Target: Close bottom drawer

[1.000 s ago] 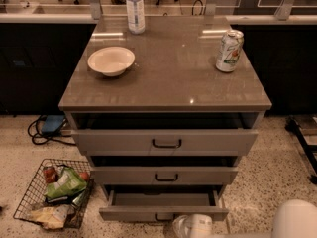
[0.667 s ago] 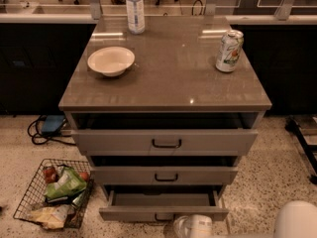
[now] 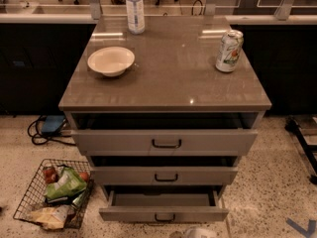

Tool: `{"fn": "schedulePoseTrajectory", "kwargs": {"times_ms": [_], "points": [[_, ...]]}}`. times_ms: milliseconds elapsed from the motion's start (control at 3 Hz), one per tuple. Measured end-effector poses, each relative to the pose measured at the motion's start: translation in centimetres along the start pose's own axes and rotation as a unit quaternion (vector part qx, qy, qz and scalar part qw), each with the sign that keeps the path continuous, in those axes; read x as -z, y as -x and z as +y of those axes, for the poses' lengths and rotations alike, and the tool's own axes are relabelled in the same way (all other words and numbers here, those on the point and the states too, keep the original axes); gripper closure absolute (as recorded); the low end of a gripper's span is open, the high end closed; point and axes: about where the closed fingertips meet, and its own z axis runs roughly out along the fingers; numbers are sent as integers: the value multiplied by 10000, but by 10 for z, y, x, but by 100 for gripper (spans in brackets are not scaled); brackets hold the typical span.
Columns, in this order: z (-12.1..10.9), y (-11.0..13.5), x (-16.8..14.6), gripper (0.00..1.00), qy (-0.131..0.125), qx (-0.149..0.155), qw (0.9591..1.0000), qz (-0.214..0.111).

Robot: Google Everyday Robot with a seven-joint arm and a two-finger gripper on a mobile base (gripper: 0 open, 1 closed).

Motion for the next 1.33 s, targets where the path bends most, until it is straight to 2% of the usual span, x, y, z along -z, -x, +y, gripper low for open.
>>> {"fn": "schedulePoseTrajectory", "kwargs": {"times_ms": [333,667,1000,1333], "points": [[20,-28,16,100,71,-294,9987,406],[32,-36,21,100,148,-435,9980,442],[42,-39,8,100,362,-376,9983,241],[27,-28,-10,100,413,-55,9990,-140]]}}
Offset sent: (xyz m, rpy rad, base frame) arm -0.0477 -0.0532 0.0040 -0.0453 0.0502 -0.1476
